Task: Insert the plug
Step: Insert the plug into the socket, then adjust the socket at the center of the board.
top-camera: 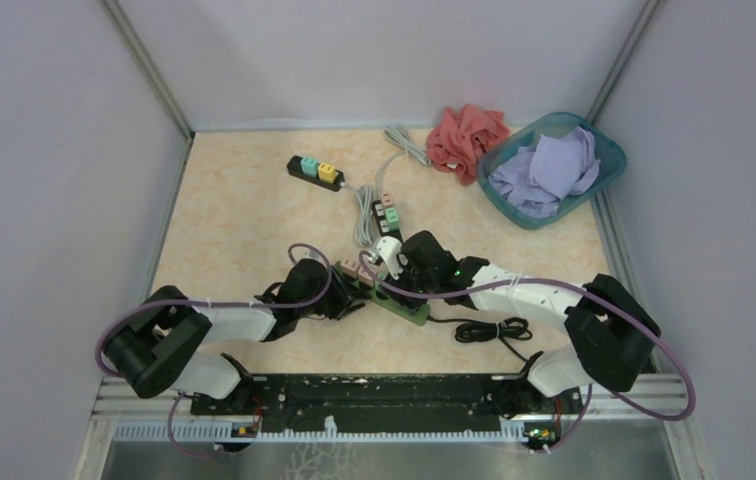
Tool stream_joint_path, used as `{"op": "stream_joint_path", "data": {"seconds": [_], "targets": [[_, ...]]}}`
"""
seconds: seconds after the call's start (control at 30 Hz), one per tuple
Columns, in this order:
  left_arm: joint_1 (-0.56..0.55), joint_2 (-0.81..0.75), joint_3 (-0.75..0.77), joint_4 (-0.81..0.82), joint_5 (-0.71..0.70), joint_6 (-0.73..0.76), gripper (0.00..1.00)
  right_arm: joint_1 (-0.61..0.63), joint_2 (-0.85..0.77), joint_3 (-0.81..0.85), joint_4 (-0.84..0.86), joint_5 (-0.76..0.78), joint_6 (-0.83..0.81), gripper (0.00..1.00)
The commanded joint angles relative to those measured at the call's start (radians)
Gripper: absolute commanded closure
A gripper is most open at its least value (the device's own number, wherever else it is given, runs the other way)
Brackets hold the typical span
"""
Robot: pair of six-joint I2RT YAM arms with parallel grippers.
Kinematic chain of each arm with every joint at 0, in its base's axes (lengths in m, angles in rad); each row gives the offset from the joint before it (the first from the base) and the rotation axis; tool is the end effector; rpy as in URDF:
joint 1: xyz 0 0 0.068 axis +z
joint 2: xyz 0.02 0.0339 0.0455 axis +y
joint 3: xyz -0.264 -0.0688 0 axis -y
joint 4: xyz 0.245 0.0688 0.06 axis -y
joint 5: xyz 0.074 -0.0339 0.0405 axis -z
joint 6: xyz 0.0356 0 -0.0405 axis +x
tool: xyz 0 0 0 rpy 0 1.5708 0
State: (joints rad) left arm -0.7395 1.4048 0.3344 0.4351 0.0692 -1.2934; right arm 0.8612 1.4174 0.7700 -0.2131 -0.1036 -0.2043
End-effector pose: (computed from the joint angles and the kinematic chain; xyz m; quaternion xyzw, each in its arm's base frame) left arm 0.1717 -0.1600 0.1227 -0.2289 0.8623 -0.3994 0.2109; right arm 0.1813 0.2168 0.1915 -0.4911 0.7974 0.1580 0.3130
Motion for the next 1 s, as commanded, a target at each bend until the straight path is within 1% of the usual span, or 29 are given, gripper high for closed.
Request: {"op": "stream_joint_path", "data": {"seconds": [0.0,0.37,0.6,0.87,0.97], "targets": [[-0.004,-0.008,0.003,0.017,-0.002,0.001,0.60,0.004,-0.092,0.043,0.018,0.004,0.028,0.40],[-0.004,-0.008,0.006,0.017,0.001,0.005,0.60,0.004,-0.126,-0.059,-0.049,0.045,0.074,0.39],[-0.004,0.000,0.016,0.013,0.000,0.010,0.60,0.033,-0.078,-0.060,-0.071,0.060,0.058,0.39],[-0.004,-0.013,0.018,0.000,-0.010,0.014,0.60,0.071,0.038,-0.028,-0.118,0.106,0.044,0.39],[-0.005,-0.024,0.018,-0.007,-0.017,0.016,0.59,0.074,0.039,-0.018,-0.106,0.109,0.045,0.45]]}}
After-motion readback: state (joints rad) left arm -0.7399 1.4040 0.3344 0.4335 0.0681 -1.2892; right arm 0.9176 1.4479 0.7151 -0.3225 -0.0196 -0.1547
